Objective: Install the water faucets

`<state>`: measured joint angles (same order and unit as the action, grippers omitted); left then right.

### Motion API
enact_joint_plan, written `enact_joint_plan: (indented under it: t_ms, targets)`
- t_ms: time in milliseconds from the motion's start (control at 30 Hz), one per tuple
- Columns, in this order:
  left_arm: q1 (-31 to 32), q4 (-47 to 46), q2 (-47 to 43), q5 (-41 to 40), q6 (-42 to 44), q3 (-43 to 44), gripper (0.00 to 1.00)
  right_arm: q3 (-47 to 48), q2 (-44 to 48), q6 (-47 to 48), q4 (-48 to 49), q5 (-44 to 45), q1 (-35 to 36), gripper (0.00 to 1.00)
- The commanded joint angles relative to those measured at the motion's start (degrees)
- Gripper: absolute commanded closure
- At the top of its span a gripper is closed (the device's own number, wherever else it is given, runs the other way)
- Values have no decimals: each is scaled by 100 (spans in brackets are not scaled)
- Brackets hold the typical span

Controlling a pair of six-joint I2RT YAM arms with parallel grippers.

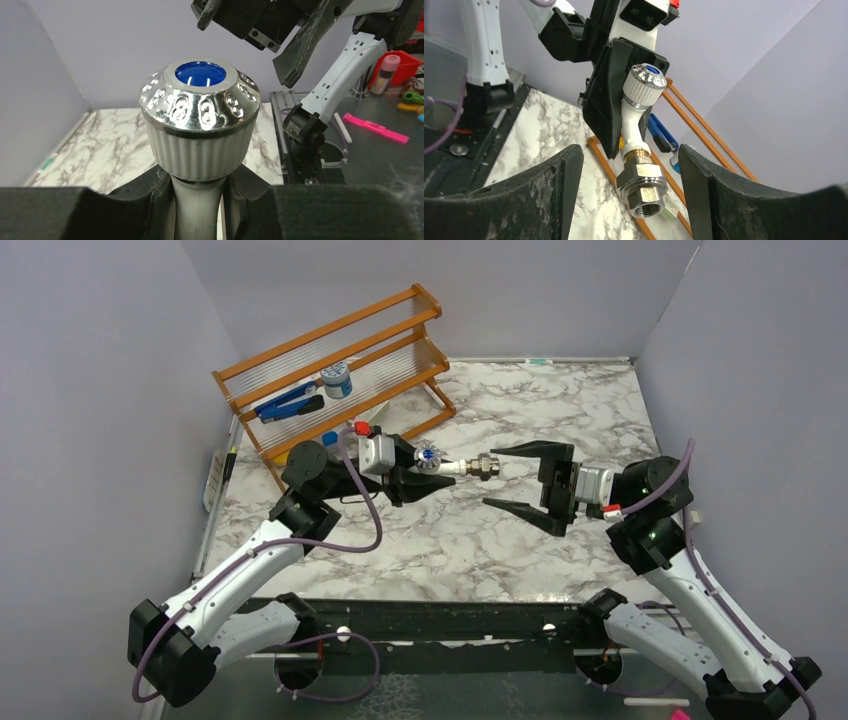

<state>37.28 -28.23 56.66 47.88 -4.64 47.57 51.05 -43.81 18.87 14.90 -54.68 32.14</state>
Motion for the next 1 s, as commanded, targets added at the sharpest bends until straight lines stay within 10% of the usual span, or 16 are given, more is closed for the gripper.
enact_joint_plan:
  t_ms: [0, 967]
  targets:
    - [34, -420, 67, 340, -517, 295, 100, -148, 36, 849, -18, -62, -21, 26]
    - [43, -423, 265, 654, -824, 452, 100, -330, -40, 1705, -706, 89, -16, 41]
